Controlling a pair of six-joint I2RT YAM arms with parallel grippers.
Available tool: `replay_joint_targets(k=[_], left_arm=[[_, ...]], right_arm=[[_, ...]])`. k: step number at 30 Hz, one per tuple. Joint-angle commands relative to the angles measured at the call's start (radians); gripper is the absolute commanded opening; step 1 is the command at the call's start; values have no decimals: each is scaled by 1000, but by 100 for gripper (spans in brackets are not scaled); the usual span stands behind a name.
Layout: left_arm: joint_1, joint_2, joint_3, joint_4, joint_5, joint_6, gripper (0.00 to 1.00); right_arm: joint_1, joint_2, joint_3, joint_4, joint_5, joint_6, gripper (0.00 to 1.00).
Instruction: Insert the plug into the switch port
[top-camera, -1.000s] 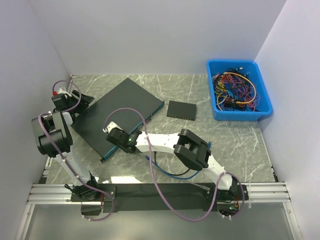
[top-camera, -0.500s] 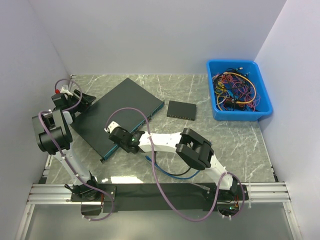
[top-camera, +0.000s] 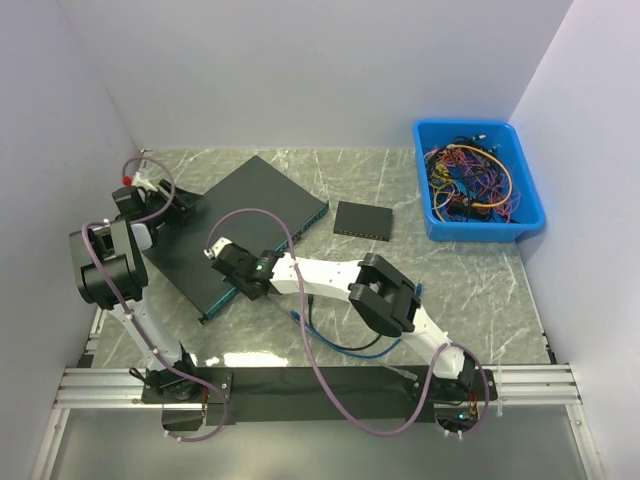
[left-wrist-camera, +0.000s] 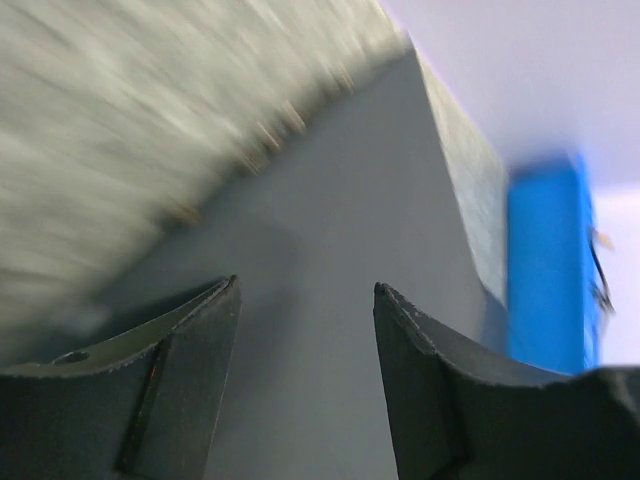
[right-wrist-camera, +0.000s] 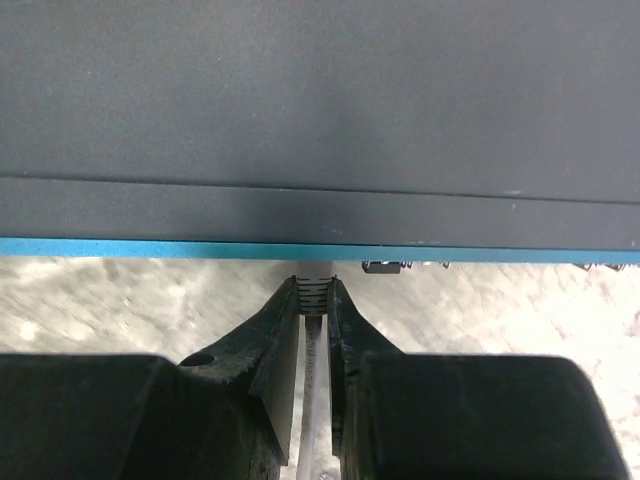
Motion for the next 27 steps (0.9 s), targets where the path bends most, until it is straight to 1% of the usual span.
replay_joint_targets(k=[1, 6, 15, 17, 18, 21, 24, 25, 26, 27], left_arm=[[-75, 36, -91, -250, 114, 2, 64], [-81, 38, -105, -232, 122, -5, 63], [-83, 56, -100, -234, 116, -4, 62], [-83, 50, -102, -226, 116, -5, 62], [-83, 45, -105, -221, 113, -7, 62], [-84, 19, -109, -206, 104, -2, 62], [-83, -4, -115, -195, 96, -1, 63], [-84, -16, -118, -195, 84, 2, 63], [-84, -25, -118, -200, 73, 7, 64], [-83, -34, -121, -206, 62, 10, 64]], right_arm=[[-53, 27, 166, 365, 41, 14, 0], [-58, 83, 208, 356, 22, 29, 0], [-99, 102, 205, 380, -13, 71, 1], [-108, 108, 202, 376, -34, 72, 11], [-110, 105, 194, 379, -41, 71, 21], [-110, 81, 151, 388, -71, 66, 39], [-101, 30, 91, 391, -71, 57, 50], [-98, 12, 73, 389, -67, 52, 52], [-93, -10, 20, 391, -62, 51, 53], [-85, -60, -13, 400, -51, 51, 55]])
